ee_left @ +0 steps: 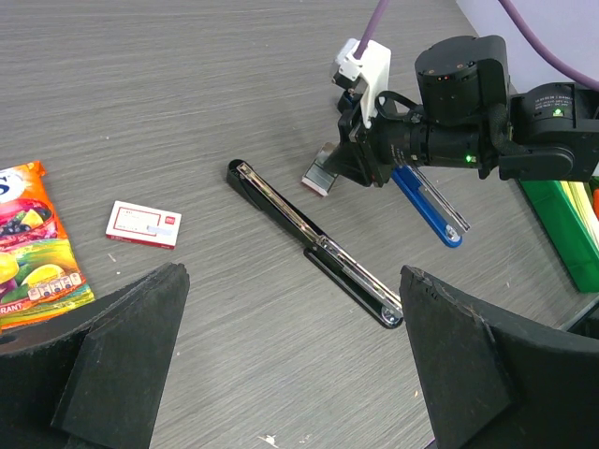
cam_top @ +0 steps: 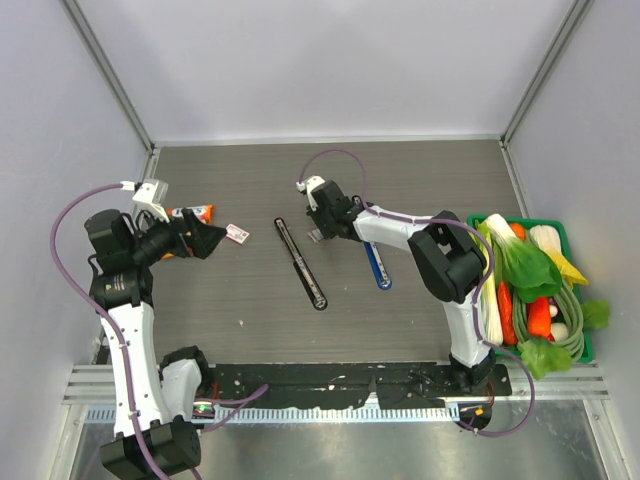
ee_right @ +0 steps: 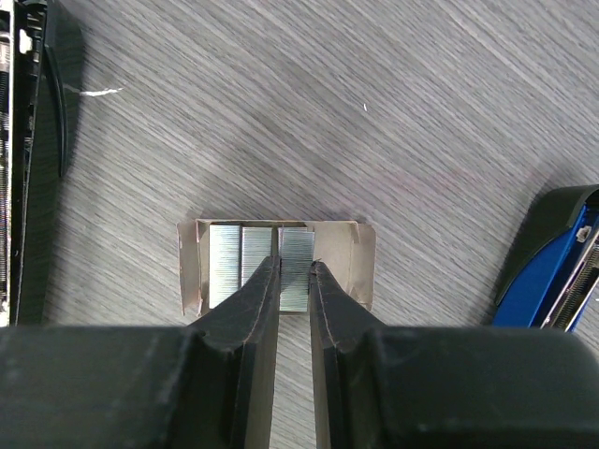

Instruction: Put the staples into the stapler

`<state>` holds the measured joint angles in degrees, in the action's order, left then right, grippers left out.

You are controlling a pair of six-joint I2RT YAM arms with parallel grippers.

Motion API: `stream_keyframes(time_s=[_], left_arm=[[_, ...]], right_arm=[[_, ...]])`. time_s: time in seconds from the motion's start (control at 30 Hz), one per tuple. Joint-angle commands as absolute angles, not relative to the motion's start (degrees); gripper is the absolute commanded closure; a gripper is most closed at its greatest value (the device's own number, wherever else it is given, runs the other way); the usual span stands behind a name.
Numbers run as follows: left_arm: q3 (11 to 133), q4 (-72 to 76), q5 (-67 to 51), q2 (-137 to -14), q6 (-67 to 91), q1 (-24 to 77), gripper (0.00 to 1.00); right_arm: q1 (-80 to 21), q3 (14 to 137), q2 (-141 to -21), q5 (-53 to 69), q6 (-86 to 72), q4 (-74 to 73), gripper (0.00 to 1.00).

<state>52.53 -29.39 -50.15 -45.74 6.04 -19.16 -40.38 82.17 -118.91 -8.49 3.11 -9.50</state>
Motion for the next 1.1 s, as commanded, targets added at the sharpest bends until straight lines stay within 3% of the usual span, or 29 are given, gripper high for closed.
stream_keyframes(time_s=[0.0,1.07], left_arm=[[52.5,-27.3,-51.3,-45.1,6.7,-19.7,0.0],[52.6,-27.5,-51.8,-45.0,6.6,-19.7,0.0]], right_arm=[[-40.3,83.9,-119.2,-10.0,3.1,-9.1,0.86],[-40.6,80.4,-119.4,-12.8,12.1,-4.7,0.86]])
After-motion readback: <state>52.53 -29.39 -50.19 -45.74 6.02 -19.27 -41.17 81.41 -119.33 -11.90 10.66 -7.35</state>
